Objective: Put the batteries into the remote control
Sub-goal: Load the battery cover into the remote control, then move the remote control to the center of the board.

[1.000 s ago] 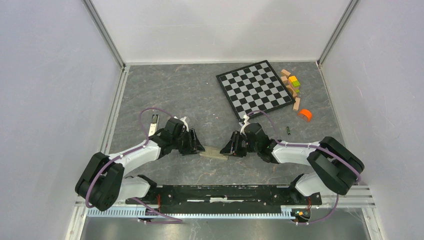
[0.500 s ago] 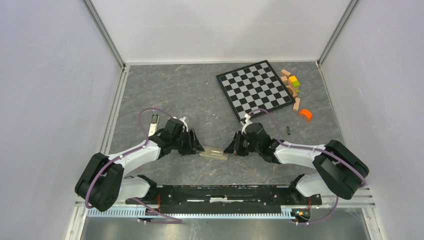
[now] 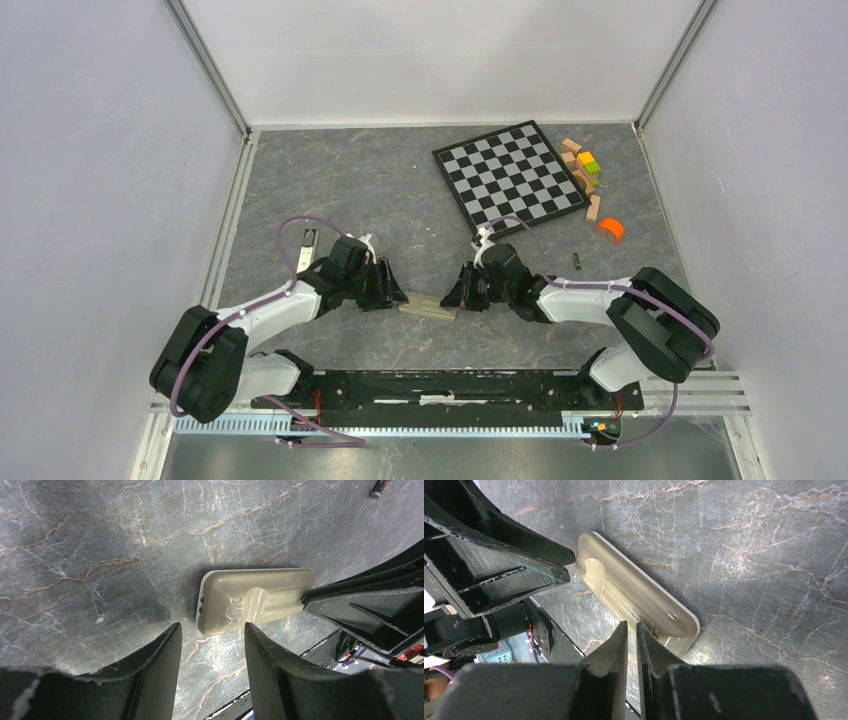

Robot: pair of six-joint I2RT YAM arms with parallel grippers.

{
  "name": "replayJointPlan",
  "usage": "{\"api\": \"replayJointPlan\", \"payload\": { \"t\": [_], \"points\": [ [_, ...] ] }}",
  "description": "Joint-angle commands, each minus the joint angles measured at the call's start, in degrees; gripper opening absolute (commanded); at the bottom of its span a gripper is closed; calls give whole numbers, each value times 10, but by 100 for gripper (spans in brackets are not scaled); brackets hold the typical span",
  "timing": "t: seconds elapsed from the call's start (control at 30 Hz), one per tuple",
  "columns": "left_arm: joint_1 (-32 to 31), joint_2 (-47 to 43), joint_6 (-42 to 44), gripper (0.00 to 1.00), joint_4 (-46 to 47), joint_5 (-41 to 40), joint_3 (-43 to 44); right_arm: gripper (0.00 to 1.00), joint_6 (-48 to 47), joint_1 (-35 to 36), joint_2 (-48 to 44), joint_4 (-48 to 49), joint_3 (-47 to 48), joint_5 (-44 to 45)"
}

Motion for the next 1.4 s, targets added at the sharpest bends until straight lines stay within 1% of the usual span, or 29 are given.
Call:
{"api": "replayJointPlan", "payload": {
  "t": [0.0,0.33,0.4,0.47,0.53,0.6,0.67,0.7,0.77,0.8,0.9,0.97,1.07,1.17,1.2,1.37],
  "points": [
    [0,-9,19,55,0,-1,5,15,-23,3,10,-13,6,40],
    [0,-36,20,56,-25,-26,23,16,-65,9,-9,-23,14,37],
    [0,-43,21,57,-37,-39,29,18,-92,10,-26,-4,14,33],
    [1,-56,23,60,-51,-53,36,23,-135,10,-45,2,24,26],
    [4,-70,25,66,-67,-73,45,38,-186,12,-61,-7,44,16],
    [10,-85,24,74,-85,-90,52,58,-260,16,-64,-42,75,13],
    [20,-100,21,84,-109,-114,61,76,-333,23,-56,-91,104,22],
    [28,-109,18,89,-124,-127,66,82,-365,28,-49,-108,113,24],
    [45,-127,15,96,-154,-153,76,90,-437,39,-36,-140,129,38],
    [55,-136,16,99,-174,-165,84,91,-466,47,-28,-158,137,49],
    [88,-147,15,100,-244,-200,115,95,-549,71,-11,-191,152,75],
    [104,-145,24,100,-281,-216,139,95,-597,85,2,-196,159,83],
    [108,-149,49,100,-314,-247,165,95,-637,108,33,-213,180,99],
    [112,-162,58,100,-324,-255,174,94,-660,127,71,-229,205,129],
    [113,-167,58,100,-325,-254,175,93,-662,130,81,-231,214,140],
    [120,-178,57,100,-325,-236,173,80,-642,131,120,-223,238,152]
  ]
}}
